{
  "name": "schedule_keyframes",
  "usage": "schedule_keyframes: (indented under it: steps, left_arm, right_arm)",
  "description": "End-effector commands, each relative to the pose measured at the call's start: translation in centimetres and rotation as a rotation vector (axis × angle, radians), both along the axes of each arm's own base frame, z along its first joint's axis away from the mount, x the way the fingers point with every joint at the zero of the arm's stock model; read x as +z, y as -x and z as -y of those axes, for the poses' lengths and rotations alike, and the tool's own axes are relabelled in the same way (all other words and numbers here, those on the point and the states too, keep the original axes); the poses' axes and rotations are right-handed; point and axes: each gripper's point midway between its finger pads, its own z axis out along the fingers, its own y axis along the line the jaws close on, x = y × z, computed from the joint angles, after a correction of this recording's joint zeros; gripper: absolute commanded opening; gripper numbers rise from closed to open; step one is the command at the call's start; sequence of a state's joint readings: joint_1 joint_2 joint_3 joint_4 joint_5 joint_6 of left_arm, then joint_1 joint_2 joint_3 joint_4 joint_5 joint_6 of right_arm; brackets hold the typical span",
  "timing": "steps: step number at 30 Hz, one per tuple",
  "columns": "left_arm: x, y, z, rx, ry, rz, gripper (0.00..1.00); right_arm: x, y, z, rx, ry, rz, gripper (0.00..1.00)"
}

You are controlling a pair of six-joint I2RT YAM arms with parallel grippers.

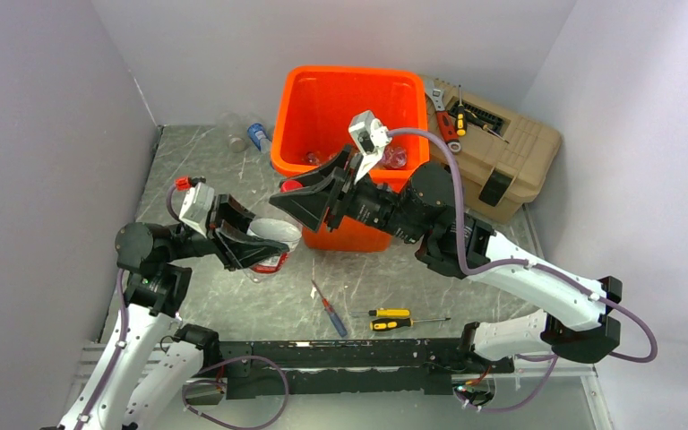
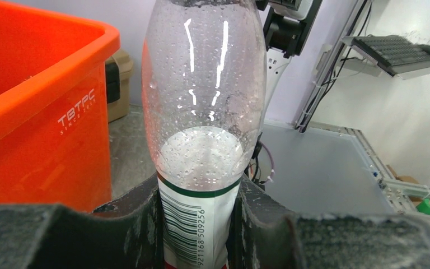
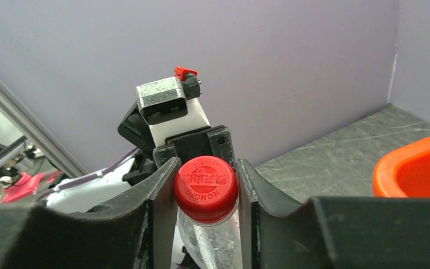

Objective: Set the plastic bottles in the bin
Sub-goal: Place the plastic bottle in the trash bin.

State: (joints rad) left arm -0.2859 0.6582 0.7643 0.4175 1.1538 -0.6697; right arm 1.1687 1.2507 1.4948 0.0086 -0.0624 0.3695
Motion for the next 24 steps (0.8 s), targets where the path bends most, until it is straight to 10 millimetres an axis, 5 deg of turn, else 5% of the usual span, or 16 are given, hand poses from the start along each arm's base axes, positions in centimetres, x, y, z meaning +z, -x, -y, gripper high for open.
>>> schedule_keyframes:
  steps: [1,3,8,15,24]
  left_arm:
    - [2.1,1.0,-0.3,0.013,0.021,0.065,0.0]
    - [1.9,0.8,-0.4,0.031,0.013,0.052,0.22]
    - [1.6,0.1,-0.7,0.102,0.006,-0.004,0.98]
    - [2.6,-0.1,-2.5,0.298,0.043,0.01,1.0]
    - [0.0,-2.5,-4.2,0.494,-0.014,-0.062,0.99]
  right_arm:
    - [0.9,0.4,0.4,0.01,-0.031,0.005,0.26]
    - [0.9,0.3,0.3,0.011,-0.03,0.0,0.0]
    - [1.7,0.5,0.8,0.012,-0.022,0.017,0.0]
    - [5.5,0.3,3.8,-0.074,-0.018,0.104,0.0]
    - [14.6,-0.4,10.5,-0.284,-0.18,0.29,0.0]
